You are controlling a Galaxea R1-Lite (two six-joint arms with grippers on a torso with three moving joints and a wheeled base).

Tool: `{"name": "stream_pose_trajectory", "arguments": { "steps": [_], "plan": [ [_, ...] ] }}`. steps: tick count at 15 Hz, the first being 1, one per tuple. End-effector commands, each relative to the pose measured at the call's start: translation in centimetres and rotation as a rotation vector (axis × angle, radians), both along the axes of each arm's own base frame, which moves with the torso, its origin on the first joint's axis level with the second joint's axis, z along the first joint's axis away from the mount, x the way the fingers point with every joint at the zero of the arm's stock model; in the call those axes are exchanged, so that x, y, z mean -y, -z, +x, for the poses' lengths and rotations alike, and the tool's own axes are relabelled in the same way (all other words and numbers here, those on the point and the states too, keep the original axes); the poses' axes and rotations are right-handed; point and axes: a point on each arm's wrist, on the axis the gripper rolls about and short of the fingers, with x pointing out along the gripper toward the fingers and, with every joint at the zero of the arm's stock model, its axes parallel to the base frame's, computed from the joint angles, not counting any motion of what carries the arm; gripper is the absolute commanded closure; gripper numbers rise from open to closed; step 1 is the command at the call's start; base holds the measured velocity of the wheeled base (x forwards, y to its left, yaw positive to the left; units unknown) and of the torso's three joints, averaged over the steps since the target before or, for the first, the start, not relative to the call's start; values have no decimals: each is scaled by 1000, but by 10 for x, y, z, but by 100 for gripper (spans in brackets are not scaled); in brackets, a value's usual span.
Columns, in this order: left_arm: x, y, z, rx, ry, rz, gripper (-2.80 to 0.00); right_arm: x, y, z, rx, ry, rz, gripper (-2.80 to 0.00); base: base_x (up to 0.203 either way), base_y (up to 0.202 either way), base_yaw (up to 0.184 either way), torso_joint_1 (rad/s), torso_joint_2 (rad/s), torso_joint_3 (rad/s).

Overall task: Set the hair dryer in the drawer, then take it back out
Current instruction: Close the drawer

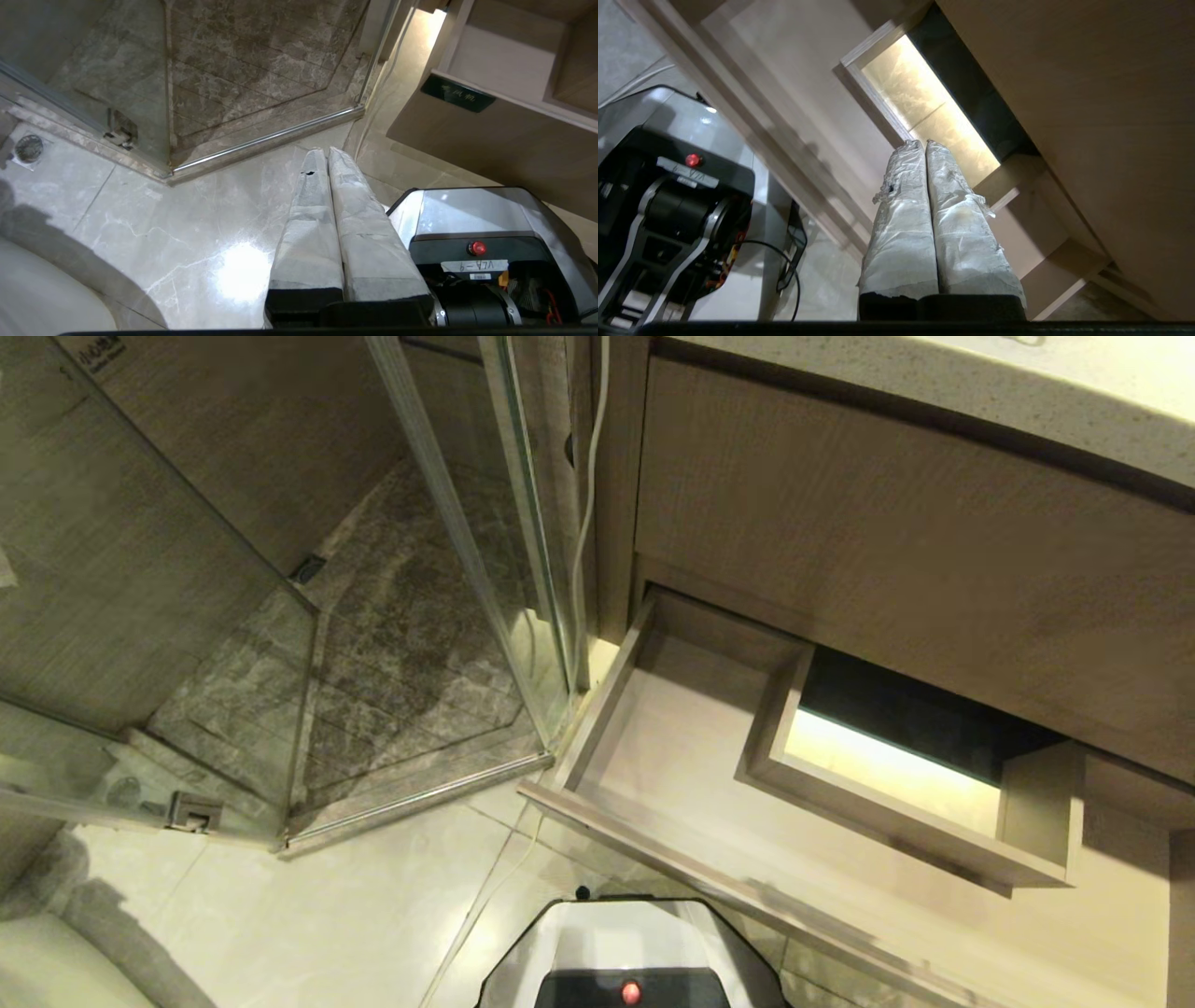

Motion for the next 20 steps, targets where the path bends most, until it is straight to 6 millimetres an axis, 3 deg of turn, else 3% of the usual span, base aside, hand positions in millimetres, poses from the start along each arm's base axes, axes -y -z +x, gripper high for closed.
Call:
{"name": "stream_pose_trajectory", "arguments": {
  "steps": [1,14,20],
  "plan": [
    [0,0,0,-2,0,1,0,0,2,1,-7,-2,-3,0,0,0,0,-253,434,121],
    [0,0,0,-2,0,0,0,0,6,1,-13,-2,-3,0,0,0,0,-26,374,350],
    [0,0,0,-2,0,0,0,0,6,0,-16,-1,-5,0,0,0,0,92,54,133]
  ]
}}
